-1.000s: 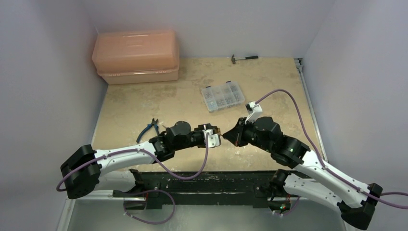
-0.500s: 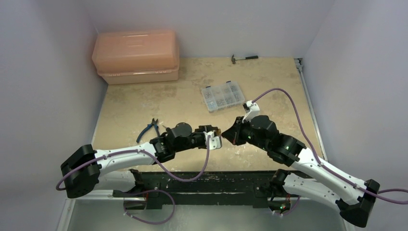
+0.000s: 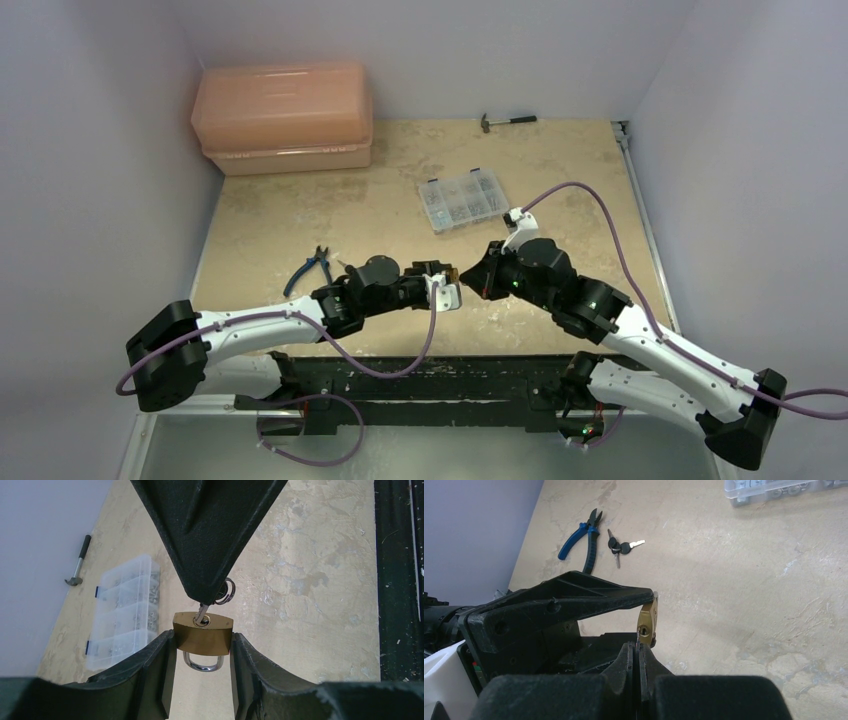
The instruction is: Unlock with the key
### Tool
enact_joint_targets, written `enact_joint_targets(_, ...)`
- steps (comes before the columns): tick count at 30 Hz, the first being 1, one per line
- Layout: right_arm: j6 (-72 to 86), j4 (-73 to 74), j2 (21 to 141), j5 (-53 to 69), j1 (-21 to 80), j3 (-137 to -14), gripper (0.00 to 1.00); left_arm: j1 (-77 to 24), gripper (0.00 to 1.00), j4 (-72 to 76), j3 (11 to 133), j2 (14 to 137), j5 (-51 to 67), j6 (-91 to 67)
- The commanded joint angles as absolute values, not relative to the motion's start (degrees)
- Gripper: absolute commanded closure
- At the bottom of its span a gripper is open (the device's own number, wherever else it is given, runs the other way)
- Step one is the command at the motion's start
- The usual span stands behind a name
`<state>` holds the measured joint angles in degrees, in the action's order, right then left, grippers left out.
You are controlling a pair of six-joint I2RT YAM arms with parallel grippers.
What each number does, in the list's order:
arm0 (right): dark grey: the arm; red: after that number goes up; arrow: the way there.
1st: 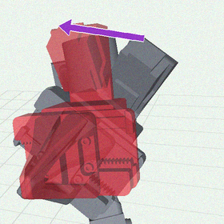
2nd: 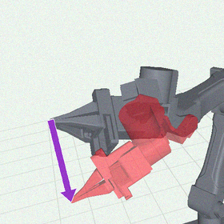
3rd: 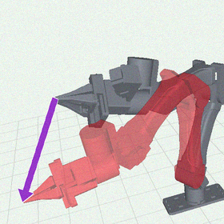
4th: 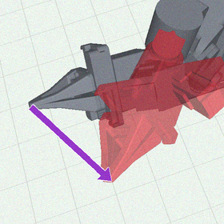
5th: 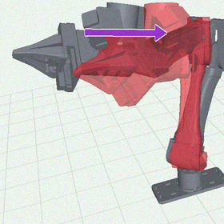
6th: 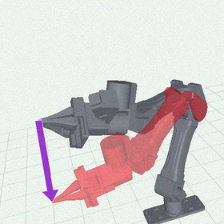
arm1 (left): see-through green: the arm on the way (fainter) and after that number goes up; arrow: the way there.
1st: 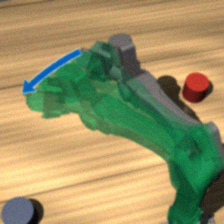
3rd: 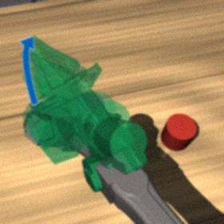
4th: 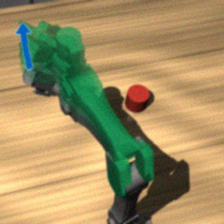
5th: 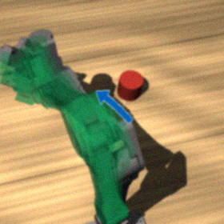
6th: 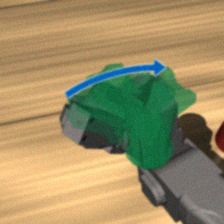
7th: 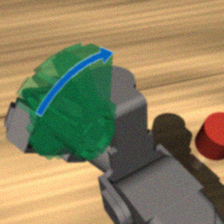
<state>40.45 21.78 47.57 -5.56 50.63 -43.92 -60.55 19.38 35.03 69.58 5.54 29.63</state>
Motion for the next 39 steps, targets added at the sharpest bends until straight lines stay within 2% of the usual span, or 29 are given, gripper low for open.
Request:
enact_joint_targets(1, 40.07, 20.16, 46.46, -6.88, 50.89, -45.5, 1.0, -60.91, 1.0, 22.63, 36.56, 67.72, 4.6, 30.39)
enact_joint_targets(39, 42.6, 18.05, 46.22, -6.09, 50.89, -41.78, 1.0, -60.91, 1.0, 22.94, 36.03, 66.98, 2.72, 30.94)
